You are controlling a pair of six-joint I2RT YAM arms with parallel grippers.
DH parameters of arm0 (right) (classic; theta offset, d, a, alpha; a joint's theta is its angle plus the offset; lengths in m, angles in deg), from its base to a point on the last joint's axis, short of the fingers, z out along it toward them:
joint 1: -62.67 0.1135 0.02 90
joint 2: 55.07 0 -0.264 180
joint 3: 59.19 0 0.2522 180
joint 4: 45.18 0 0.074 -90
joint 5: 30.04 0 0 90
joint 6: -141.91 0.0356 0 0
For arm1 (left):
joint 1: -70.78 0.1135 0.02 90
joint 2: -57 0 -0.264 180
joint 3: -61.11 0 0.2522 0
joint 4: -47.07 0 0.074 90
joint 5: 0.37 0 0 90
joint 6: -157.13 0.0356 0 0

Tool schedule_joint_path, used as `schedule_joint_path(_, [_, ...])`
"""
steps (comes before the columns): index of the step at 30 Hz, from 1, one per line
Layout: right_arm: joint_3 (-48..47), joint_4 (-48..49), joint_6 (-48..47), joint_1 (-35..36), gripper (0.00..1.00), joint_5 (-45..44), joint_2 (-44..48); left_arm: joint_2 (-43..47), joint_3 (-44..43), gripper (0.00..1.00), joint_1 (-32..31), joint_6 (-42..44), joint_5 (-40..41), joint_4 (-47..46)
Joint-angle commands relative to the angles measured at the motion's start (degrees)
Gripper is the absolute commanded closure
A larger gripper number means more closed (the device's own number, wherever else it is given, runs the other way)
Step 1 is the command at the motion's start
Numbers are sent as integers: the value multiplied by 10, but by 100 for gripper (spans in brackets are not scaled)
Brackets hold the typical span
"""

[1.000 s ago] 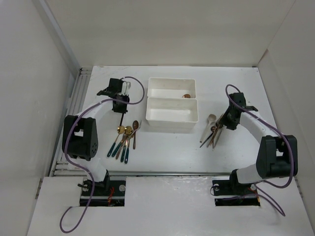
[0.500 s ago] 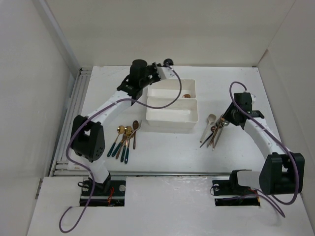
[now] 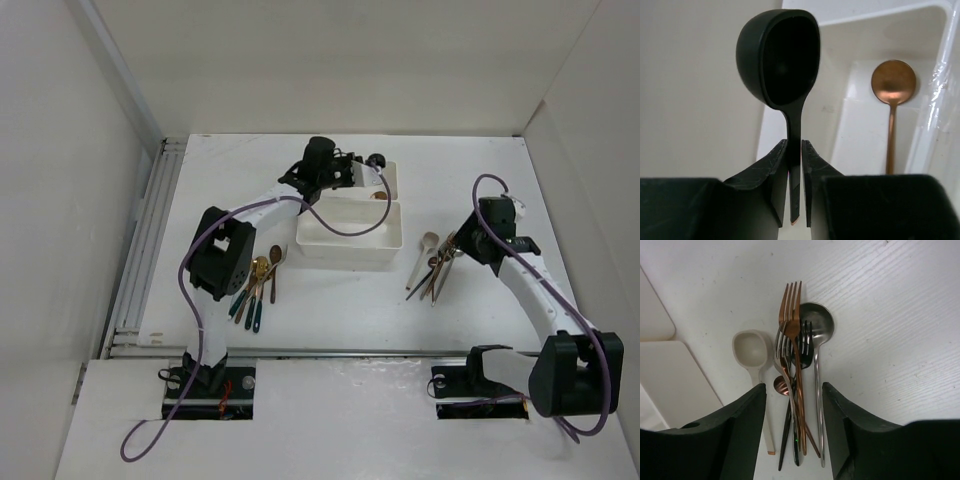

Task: Sort the eating utensils into containers

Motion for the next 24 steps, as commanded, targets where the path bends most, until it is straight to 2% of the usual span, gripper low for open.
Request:
schedule_joint_path(1, [20,3,42,-4,45,2,-10,26,13,85,-2,0,-8,-11])
schedule_joint_path(3, [20,3,48,-4,45,8,-25,26,19,74,-2,0,-8,-11])
schedule_joint_path(4, [20,3,55,-4,45,8,-43,26,25,61,-2,-10,-8,-25])
schedule_joint_path(5, [20,3,55,-4,45,8,-53,26,25,39,-2,-21,-1,-30])
schedule_joint_path(6, [20,-3,60,-4,47,8,-62,26,25,35,-2,-50,-1,-30])
schedule_joint_path(10, [20,-13,73,-4,49,13,-94,37,-9,30,3,-117,21,-13])
schedule_joint_path(14, [36,-6,89,-4,50,13,-107,56,-102,29,17,-223,40,64])
schedule_joint_path(18, [36,0,89,-4,52,13,-146,79,-161,28,54,-369,86,165])
schedule_joint_path(20, [25,0,89,-4,53,19,-153,106,-161,28,87,-448,100,190])
schedule_joint_path(24, [13,-21,100,-4,55,-1,-165,157,-110,28,142,-510,136,248])
